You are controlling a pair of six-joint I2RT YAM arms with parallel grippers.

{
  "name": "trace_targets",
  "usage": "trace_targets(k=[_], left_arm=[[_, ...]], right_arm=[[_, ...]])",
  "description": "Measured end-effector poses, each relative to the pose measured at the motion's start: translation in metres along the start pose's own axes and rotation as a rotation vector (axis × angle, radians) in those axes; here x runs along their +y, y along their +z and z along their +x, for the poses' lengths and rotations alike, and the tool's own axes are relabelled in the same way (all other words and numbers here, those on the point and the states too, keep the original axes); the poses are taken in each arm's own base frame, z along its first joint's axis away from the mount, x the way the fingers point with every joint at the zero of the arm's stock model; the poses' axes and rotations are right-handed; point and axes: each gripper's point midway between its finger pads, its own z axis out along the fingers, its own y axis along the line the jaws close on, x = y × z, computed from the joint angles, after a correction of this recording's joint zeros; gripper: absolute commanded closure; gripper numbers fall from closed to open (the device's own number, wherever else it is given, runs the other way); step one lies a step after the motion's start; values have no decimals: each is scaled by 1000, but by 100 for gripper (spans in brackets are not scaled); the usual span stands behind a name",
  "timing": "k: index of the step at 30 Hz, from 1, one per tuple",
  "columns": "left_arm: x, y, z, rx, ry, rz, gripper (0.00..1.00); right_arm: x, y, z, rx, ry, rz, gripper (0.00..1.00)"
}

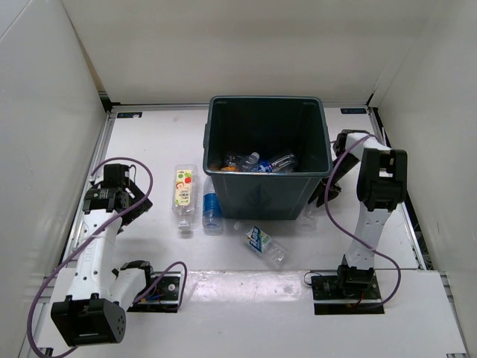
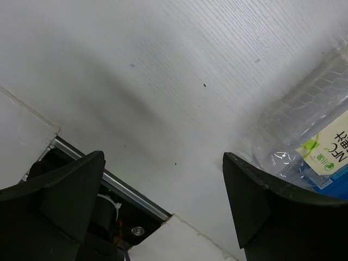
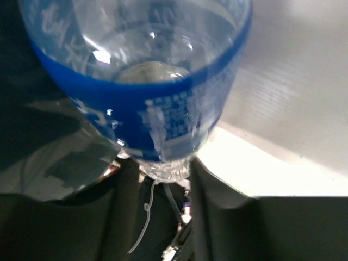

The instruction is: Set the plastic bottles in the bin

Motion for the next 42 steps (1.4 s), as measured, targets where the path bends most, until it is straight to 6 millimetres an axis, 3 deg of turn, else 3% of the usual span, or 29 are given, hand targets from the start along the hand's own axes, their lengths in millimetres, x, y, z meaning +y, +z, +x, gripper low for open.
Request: trace_targets(k=[5,8,9,10,11,13,14,29,35,42], left_arm=[[0,3,2,16,-3,-11,0],[-2,5,3,28,-5,-13,0],[-2,5,3,30,-6,-12,0],[-3,5,3,33,-8,-10,0],[-4,6,3,35,-9,-9,0],[-5,7,3,42,-9,-6,0],[-6,8,3,43,-9,-3,0],[-12,12,5,59,-15,12,0],[-11,13,8,85,-7,-5,0],[-13,11,4,88,-5,-6,0]], right_arm=[[-3,-6,7,-3,24,28,94],[-8,-3,3,-20,19,42,98],[-8,-2,2,-23,19,43,95],[-9,-2,2,-24,19,43,85],[-9,-2,2,-27,19,43,54],[-8,-4,1,-37,21,42,27],[-8,-5,0,-45,21,40,10],[24,-44,-25,-176,27,-53,10],[21,-34,-29,-147,28,-45,10],[12,-15,-14,-59,74,26,10]])
